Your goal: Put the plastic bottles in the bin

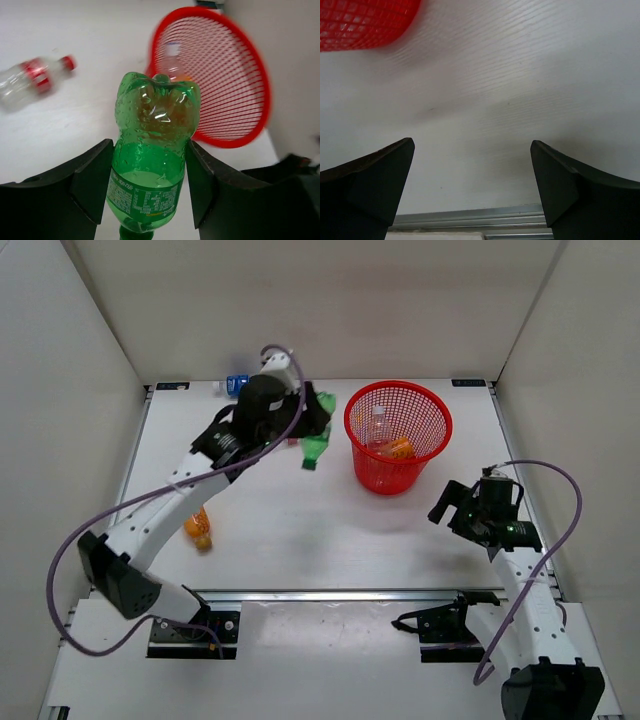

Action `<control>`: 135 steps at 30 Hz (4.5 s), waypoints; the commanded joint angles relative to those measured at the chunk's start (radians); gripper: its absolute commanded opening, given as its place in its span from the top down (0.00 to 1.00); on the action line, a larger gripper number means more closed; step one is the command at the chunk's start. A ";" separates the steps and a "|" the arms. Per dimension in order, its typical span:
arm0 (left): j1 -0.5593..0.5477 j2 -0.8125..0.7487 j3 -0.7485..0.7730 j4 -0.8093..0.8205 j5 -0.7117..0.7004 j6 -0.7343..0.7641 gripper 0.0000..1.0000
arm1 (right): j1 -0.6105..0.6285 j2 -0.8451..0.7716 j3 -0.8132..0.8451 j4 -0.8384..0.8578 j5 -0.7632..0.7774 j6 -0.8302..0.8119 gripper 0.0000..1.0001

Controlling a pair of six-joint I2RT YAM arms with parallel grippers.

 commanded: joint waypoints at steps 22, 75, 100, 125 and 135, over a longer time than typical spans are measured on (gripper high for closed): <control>-0.206 0.651 0.837 -0.074 0.126 0.050 0.01 | 0.409 -0.023 0.120 -0.004 -0.040 -0.307 0.01; 0.340 -0.549 -0.343 -0.554 -0.152 -0.013 0.02 | 0.691 1.937 1.954 0.078 -0.312 -1.280 0.01; 0.337 -0.598 -0.341 -0.559 -0.178 -0.051 0.01 | 0.714 1.870 1.937 0.140 -0.319 -1.197 0.75; 0.279 -0.710 -0.412 -0.553 -0.118 -0.103 0.01 | 0.831 1.255 1.704 0.210 -0.199 -1.043 1.00; 0.289 -0.639 -0.426 -0.582 -0.153 -0.077 0.01 | 0.678 0.663 0.903 0.480 -0.010 -0.836 0.99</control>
